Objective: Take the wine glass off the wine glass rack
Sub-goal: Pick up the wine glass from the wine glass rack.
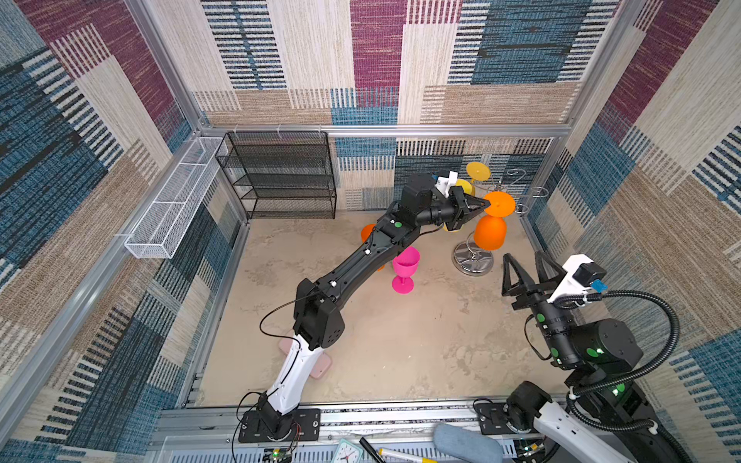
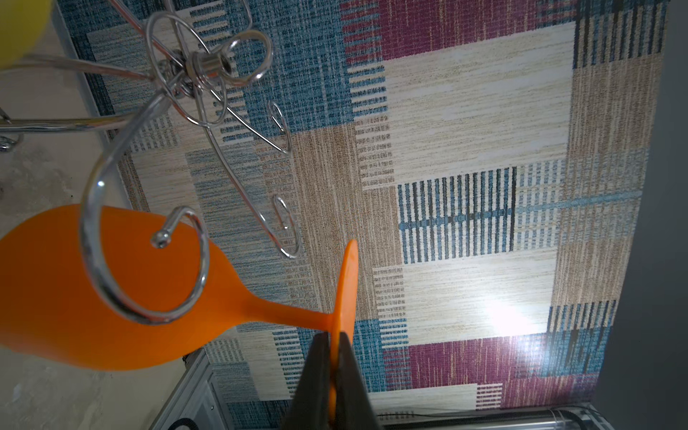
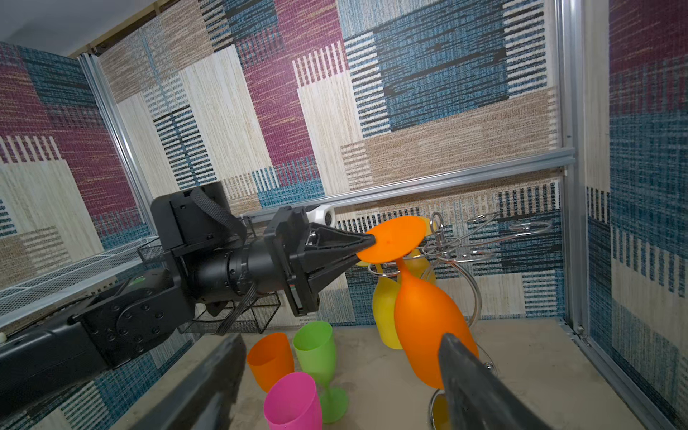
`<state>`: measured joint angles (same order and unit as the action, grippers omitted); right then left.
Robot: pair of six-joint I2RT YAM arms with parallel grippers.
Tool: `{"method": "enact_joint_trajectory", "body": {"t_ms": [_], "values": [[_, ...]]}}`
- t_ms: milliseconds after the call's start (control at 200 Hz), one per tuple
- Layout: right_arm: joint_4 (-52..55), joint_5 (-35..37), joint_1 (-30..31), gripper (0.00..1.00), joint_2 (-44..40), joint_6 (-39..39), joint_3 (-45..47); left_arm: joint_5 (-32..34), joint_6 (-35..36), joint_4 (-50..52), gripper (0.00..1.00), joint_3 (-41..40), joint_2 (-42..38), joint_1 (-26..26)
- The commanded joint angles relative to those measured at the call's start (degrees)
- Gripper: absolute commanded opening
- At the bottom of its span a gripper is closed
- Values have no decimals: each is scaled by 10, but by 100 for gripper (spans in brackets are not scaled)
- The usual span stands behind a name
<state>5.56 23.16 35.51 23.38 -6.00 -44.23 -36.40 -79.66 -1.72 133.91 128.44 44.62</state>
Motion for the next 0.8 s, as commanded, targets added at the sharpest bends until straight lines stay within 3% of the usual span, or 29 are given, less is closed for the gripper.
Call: {"method": "enact_joint_trajectory", "body": {"t_ms": [0, 491, 796], "values": [[16, 17, 1, 83, 3, -21, -10, -18, 19, -45, 0, -23, -21, 0], [52, 30, 1, 83, 15, -56, -41, -47, 22, -125, 0, -240, -147, -1], [71, 21, 1, 83, 44, -74, -59, -81, 65, -125, 0, -339, -233, -2]]}}
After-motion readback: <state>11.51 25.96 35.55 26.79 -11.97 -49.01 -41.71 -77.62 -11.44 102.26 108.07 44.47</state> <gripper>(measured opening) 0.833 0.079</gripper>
